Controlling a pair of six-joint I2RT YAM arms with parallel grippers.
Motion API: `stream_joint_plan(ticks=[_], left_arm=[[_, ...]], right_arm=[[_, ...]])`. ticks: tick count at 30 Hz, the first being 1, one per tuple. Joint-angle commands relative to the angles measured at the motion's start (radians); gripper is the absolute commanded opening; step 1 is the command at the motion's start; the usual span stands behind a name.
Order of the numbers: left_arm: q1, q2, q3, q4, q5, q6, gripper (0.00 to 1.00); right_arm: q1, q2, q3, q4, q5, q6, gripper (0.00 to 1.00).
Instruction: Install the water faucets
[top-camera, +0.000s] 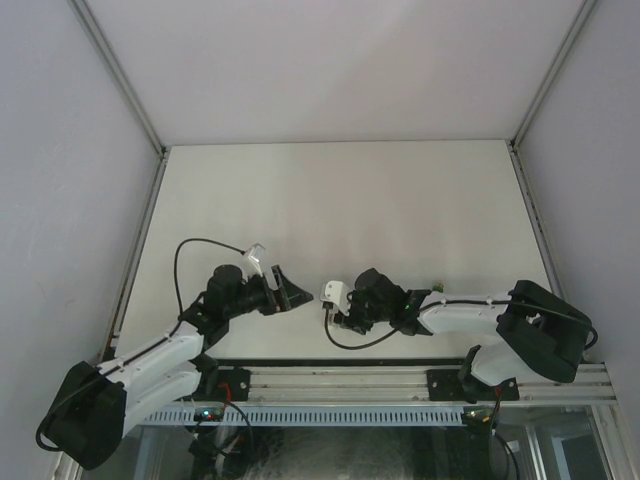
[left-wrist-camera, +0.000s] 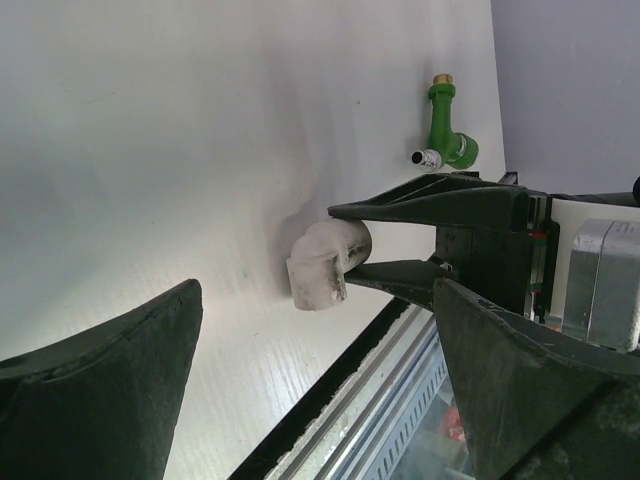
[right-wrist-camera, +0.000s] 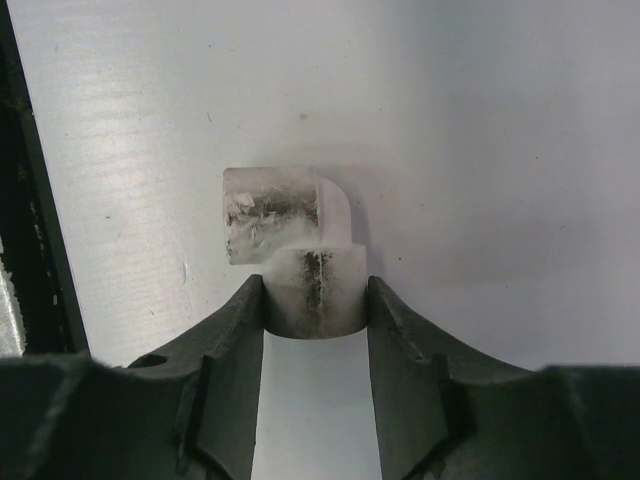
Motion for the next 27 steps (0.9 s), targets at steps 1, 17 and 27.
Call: stream_joint_plan(ticks=[1, 17, 27], left_arm=[[-0.006, 0.02, -0.013, 0.068, 0.037, -0.015, 1.0], [-0.151, 0.099, 0.028, 0.349, 0.053, -0.154, 1.0], [-0.258, 0.264, 0.122, 0.504, 0.052, -0.227, 0.92]], right_arm=[[0.009, -0.039, -0.024, 0.092, 0.007, 0.019, 0.32], [0.088, -0.344, -0.148, 0.227, 0.235, -0.022, 0.14], [0.15, -0.453, -0.15, 0.206, 0.316, -0.069, 0.14]])
